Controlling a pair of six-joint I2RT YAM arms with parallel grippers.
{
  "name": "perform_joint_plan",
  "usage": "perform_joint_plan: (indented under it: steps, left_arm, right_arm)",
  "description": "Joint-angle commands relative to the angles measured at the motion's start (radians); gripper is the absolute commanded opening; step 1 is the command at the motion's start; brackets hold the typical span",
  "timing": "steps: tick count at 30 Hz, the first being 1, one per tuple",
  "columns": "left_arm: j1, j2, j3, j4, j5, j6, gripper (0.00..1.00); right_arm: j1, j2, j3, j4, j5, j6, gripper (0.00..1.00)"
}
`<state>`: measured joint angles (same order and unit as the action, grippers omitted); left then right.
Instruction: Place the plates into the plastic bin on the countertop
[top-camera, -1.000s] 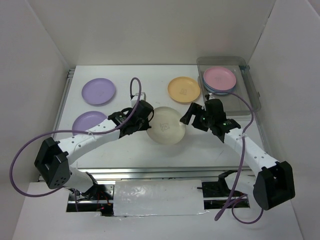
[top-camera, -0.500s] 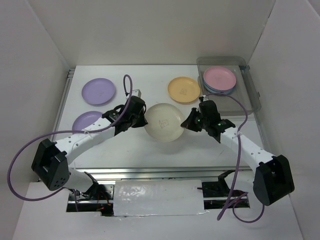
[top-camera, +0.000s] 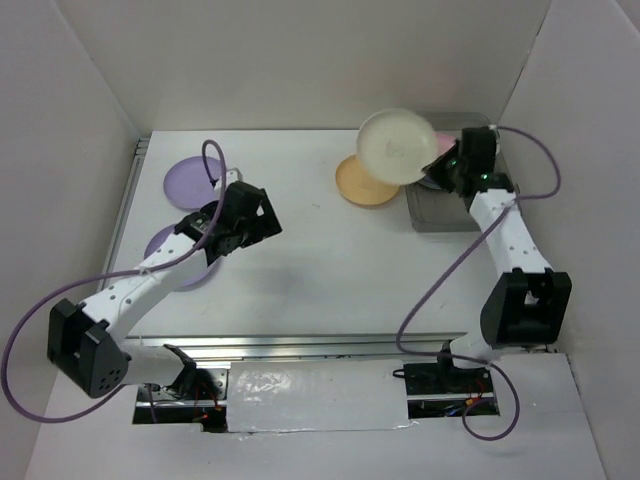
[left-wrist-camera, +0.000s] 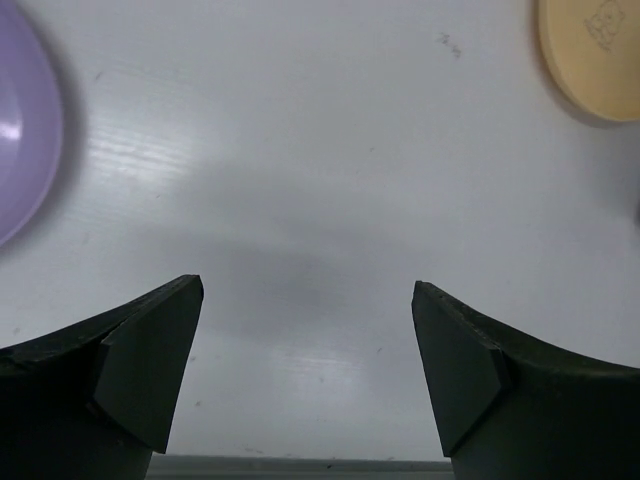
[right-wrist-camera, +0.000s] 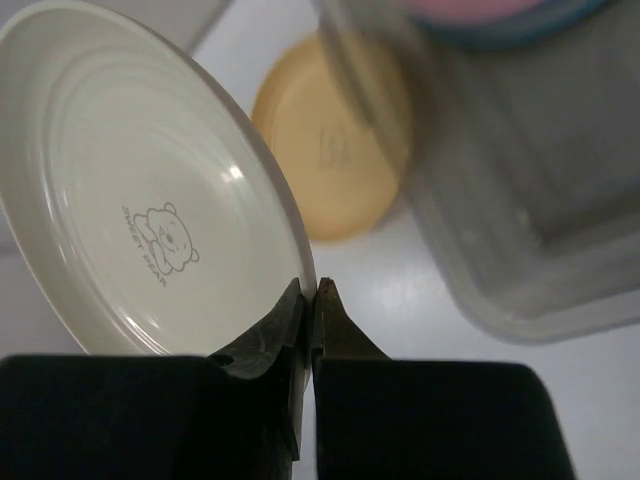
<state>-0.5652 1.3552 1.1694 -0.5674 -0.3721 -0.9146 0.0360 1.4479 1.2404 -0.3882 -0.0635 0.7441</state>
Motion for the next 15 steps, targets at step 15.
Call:
perform_joint_plan:
  steps: [15]
  left_arm:
    - [0.404,-0.479,-0.252,-0.157,0.076,0.172,0.99]
  right_arm:
    - [-0.321,0.7,0.731,-0.14,-0.021,0.215,0.0]
